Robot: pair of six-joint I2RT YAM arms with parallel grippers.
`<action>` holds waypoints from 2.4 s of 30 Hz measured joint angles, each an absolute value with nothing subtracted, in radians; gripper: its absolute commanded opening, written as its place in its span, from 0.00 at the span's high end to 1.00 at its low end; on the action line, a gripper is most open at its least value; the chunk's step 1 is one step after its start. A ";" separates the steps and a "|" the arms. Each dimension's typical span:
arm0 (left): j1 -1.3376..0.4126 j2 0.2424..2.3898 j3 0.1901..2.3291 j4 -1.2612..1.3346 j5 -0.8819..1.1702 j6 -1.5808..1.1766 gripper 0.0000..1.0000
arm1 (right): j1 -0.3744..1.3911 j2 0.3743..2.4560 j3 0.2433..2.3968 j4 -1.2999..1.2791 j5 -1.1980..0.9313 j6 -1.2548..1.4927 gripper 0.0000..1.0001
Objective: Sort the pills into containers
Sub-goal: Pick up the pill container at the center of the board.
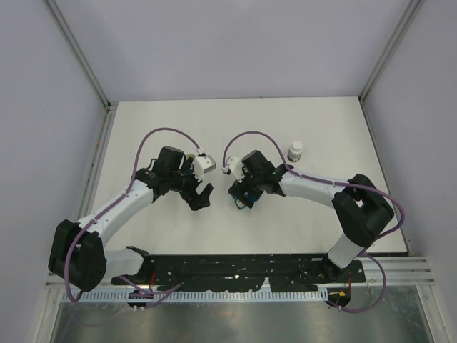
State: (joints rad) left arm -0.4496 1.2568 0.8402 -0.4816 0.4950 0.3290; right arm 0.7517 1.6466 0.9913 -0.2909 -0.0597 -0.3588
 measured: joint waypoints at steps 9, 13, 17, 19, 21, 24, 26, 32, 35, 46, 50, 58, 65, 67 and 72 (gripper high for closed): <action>-0.450 1.259 0.840 -0.482 0.498 0.328 0.01 | 0.752 1.648 1.003 -0.291 -0.070 -0.356 0.05; -0.450 1.261 0.840 -0.482 0.499 0.328 0.00 | 0.752 1.650 1.009 -0.291 -0.080 -0.355 0.05; -0.450 1.264 0.840 -0.482 0.499 0.326 0.00 | 0.752 1.657 1.011 -0.291 -0.093 -0.355 0.05; -0.450 1.264 0.840 -0.482 0.499 0.327 0.00 | 0.752 1.660 1.013 -0.291 -0.099 -0.355 0.05; -0.450 1.264 0.840 -0.482 0.499 0.327 0.00 | 0.754 1.664 1.015 -0.292 -0.103 -0.355 0.05; -0.450 1.264 0.840 -0.482 0.499 0.327 0.00 | 0.758 1.670 1.021 -0.292 -0.107 -0.355 0.05; -0.450 1.264 0.840 -0.482 0.499 0.327 0.00 | 0.760 1.672 1.022 -0.292 -0.111 -0.355 0.05; -0.450 1.264 0.840 -0.482 0.499 0.327 0.00 | 0.763 1.672 1.022 -0.294 -0.117 -0.355 0.05; -0.450 1.264 0.840 -0.482 0.499 0.327 0.00 | 0.763 1.671 1.022 -0.298 -0.117 -0.355 0.05; -0.450 1.269 0.840 -0.483 0.500 0.327 0.00 | 0.763 1.659 1.023 -0.321 -0.122 -0.356 0.05; -0.450 1.269 0.840 -0.482 0.500 0.327 0.00 | 0.763 1.655 1.028 -0.323 -0.129 -0.355 0.05; -0.450 1.269 0.840 -0.482 0.500 0.327 0.00 | 0.770 1.654 1.057 -0.324 -0.159 -0.344 0.05; -0.450 1.269 0.840 -0.482 0.499 0.327 0.00 | 0.785 1.668 1.072 -0.325 -0.160 -0.340 0.05; -0.449 1.269 0.840 -0.482 0.499 0.327 0.00 | 0.786 1.679 1.074 -0.322 -0.157 -0.340 0.05; -0.447 1.269 0.840 -0.482 0.499 0.329 0.00 | 0.786 1.703 1.074 -0.323 -0.142 -0.340 0.05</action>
